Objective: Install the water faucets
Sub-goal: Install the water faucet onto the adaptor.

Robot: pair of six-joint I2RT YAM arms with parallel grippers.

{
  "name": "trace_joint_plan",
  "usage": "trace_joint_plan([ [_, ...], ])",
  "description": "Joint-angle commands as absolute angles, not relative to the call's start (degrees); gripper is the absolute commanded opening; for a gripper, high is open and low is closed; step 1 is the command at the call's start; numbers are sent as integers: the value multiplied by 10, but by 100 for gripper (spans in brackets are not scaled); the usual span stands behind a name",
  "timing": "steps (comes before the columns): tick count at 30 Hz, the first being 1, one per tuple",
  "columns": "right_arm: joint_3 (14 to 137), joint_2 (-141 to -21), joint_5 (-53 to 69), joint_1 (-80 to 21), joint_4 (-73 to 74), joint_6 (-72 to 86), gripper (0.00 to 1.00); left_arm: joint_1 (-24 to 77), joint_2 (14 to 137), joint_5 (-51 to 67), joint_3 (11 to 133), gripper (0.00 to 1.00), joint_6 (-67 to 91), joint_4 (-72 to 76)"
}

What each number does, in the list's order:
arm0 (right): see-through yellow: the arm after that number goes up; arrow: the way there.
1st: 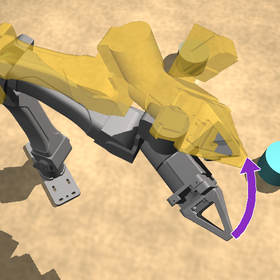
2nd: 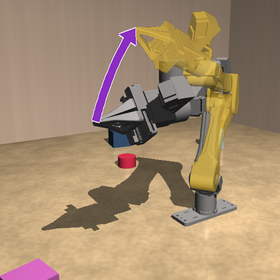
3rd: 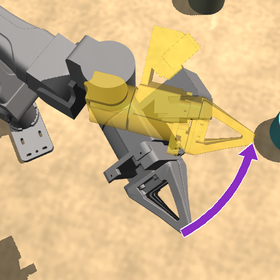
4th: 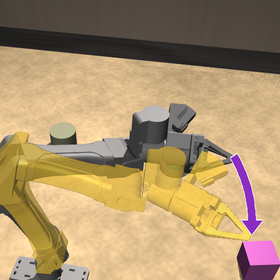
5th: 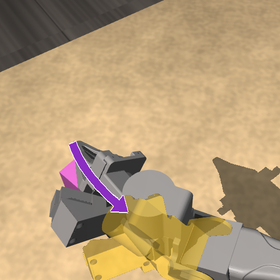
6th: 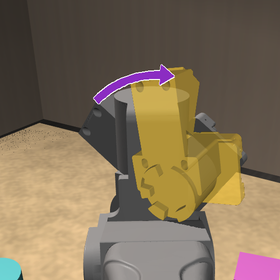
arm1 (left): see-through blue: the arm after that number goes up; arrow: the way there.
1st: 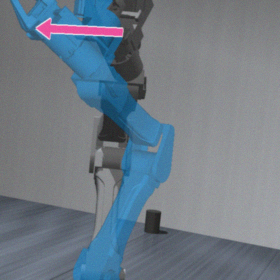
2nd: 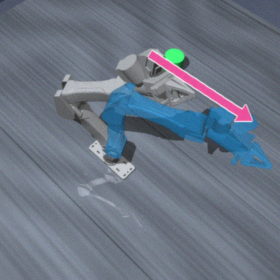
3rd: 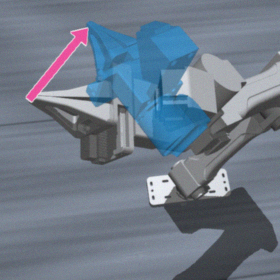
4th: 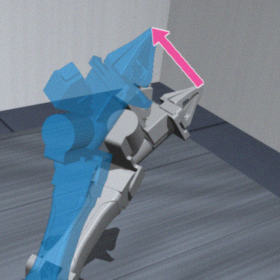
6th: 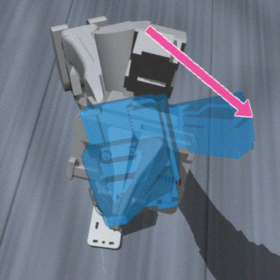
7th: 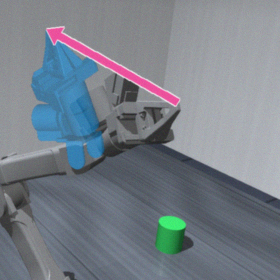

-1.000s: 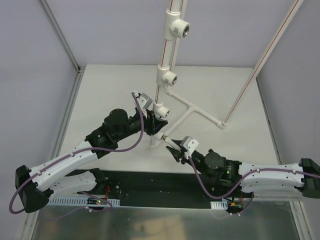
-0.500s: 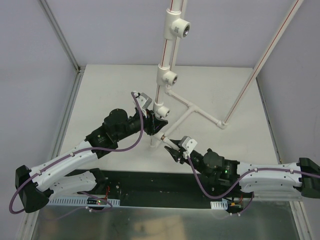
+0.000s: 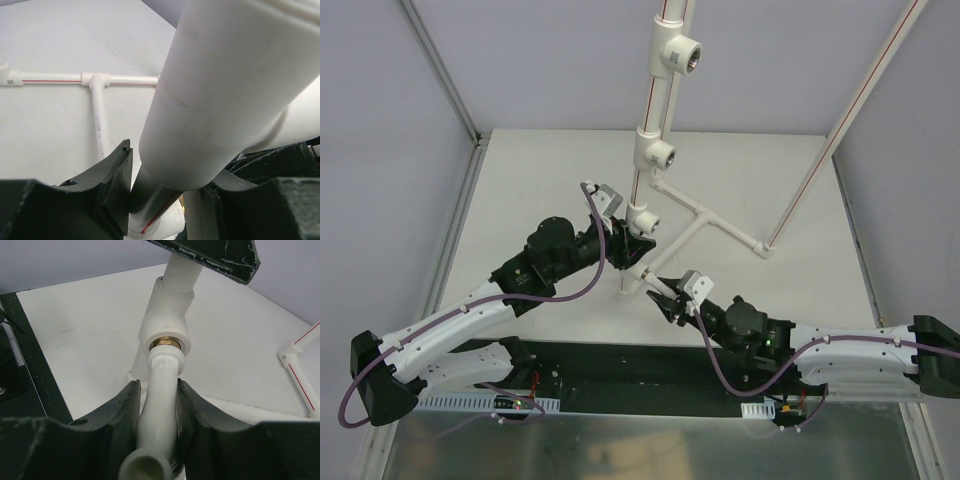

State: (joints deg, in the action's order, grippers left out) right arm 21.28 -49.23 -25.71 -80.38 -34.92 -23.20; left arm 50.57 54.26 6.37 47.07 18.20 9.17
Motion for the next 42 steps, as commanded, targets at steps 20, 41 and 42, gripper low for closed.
trace_joint_plan([
  [20,193,-560,-214,-752,-467,-17,0,525,544,105,468,0,390,170],
  [41,127,-657,-246,-743,-667,256,0,548,541,91,458,0,383,170],
  [42,126,-660,-248,-742,-671,274,0,548,541,89,457,0,383,170],
])
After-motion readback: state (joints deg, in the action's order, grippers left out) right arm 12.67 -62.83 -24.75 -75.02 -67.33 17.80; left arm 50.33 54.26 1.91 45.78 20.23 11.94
